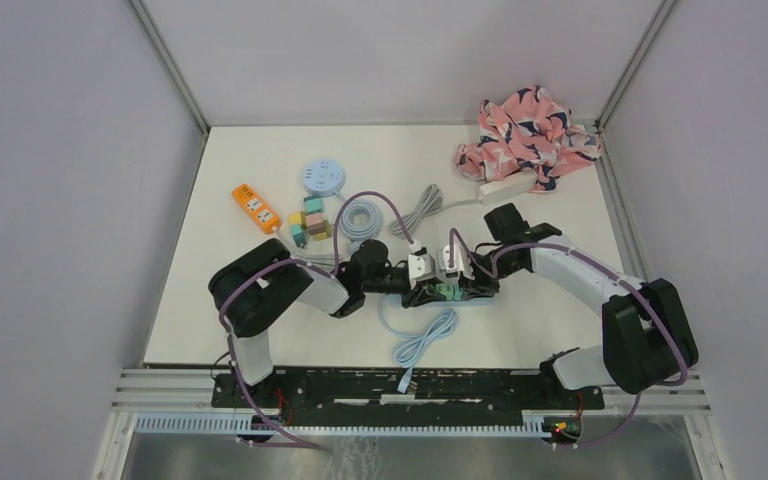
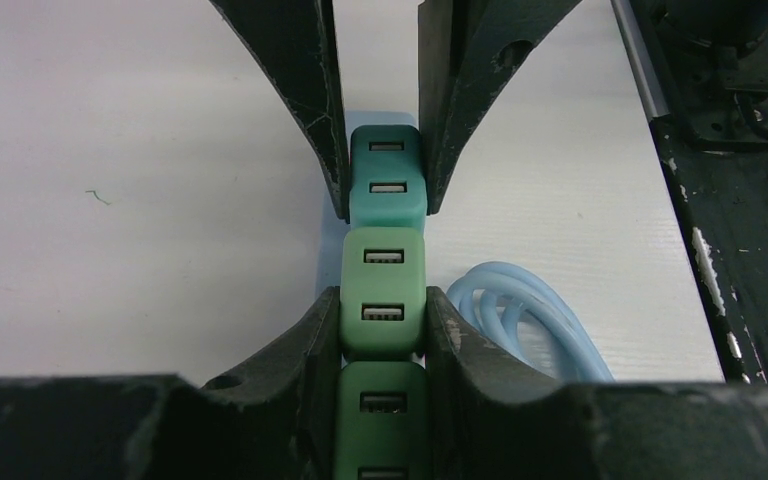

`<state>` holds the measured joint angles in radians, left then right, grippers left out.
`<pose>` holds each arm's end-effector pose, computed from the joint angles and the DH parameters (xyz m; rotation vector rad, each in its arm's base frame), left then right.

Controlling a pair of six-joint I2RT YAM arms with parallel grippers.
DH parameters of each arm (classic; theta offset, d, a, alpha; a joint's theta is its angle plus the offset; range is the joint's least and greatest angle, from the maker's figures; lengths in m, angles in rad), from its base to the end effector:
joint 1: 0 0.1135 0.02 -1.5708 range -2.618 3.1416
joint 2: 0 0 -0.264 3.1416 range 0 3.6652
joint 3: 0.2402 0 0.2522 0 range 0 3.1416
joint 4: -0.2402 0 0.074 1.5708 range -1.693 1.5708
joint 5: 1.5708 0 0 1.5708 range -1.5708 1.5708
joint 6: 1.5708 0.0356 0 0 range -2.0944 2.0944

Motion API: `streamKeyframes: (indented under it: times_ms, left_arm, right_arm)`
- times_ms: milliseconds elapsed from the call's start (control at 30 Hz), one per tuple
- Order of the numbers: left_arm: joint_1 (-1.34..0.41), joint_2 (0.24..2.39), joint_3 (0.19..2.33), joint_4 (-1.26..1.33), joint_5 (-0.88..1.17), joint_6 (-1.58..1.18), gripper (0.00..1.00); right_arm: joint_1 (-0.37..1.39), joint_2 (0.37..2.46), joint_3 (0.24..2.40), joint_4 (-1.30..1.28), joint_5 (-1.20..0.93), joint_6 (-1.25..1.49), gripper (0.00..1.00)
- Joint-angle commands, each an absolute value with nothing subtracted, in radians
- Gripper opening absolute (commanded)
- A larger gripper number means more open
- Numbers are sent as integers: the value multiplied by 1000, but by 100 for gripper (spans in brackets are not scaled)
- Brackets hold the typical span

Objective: Pull the plug off the socket
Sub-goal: Remove the plug from the socket.

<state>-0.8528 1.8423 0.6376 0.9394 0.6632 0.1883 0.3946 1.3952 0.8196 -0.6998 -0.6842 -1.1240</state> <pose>0.2026 -0.2652 0.1338 1.3427 1.3628 -1.0636 0.2144 0.1137 0.1932 -1.8460 1.7495 0.7102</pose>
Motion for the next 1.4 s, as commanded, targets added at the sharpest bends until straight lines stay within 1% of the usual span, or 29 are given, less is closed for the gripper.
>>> streamKeyframes:
  times_ms: [0, 100, 200, 267, 333, 433, 533, 633, 700, 767, 867, 933, 1000, 1133, 1200, 1267, 1333, 1367]
  left_arm:
    - [-850, 1895, 635, 866, 659, 235, 3]
    - [-850, 1919, 645, 868, 660, 227, 3]
    - [-850, 1922, 637, 877, 652, 226, 3]
    - [-850, 1921, 627, 888, 652, 226, 3]
    - [-849, 1920, 624, 891, 650, 227, 3]
    - [-850, 1924, 627, 890, 648, 224, 3]
    - [-849, 1928, 629, 890, 647, 225, 3]
    - [-850, 1927, 630, 889, 647, 227, 3]
    - [-850, 1927, 628, 888, 647, 226, 3]
    - [-850, 1930, 630, 886, 646, 226, 3]
    - [-850, 1935, 639, 873, 644, 226, 3]
    - [-849, 1939, 645, 866, 644, 227, 3]
    - [-849, 1944, 650, 860, 646, 228, 3]
    - [-849, 1952, 656, 856, 646, 227, 3]
    - [-847, 1954, 657, 854, 646, 228, 3]
    - [-847, 1956, 659, 855, 647, 228, 3]
    - [-847, 1958, 662, 851, 647, 227, 3]
    - [-846, 1959, 665, 848, 647, 228, 3]
  right_arm:
    - [409, 1375, 841, -820, -812, -1258, 0]
    - [439, 1403, 869, -753, -818, -1136, 0]
    - [431, 1408, 913, -660, -740, -942, 0]
    - [390, 1401, 917, -654, -714, -935, 0]
    - [334, 1393, 913, -710, -707, -1011, 0]
    - [282, 1378, 909, -866, -680, -1218, 0]
    - [278, 1365, 889, -972, -745, -1365, 0]
    - [320, 1357, 876, -973, -816, -1384, 0]
    - [372, 1367, 880, -919, -807, -1313, 0]
    - [395, 1379, 896, -835, -828, -1148, 0]
    - [393, 1392, 940, -732, -820, -955, 0]
    - [374, 1390, 951, -710, -802, -918, 0]
    - [336, 1387, 947, -736, -802, -954, 0]
    - [254, 1400, 951, -901, -783, -1169, 0]
    - [250, 1412, 947, -988, -761, -1277, 0]
    - [255, 1418, 935, -1054, -792, -1382, 0]
    - [285, 1412, 923, -1073, -829, -1421, 0]
    - [313, 1408, 915, -1057, -836, -1397, 0]
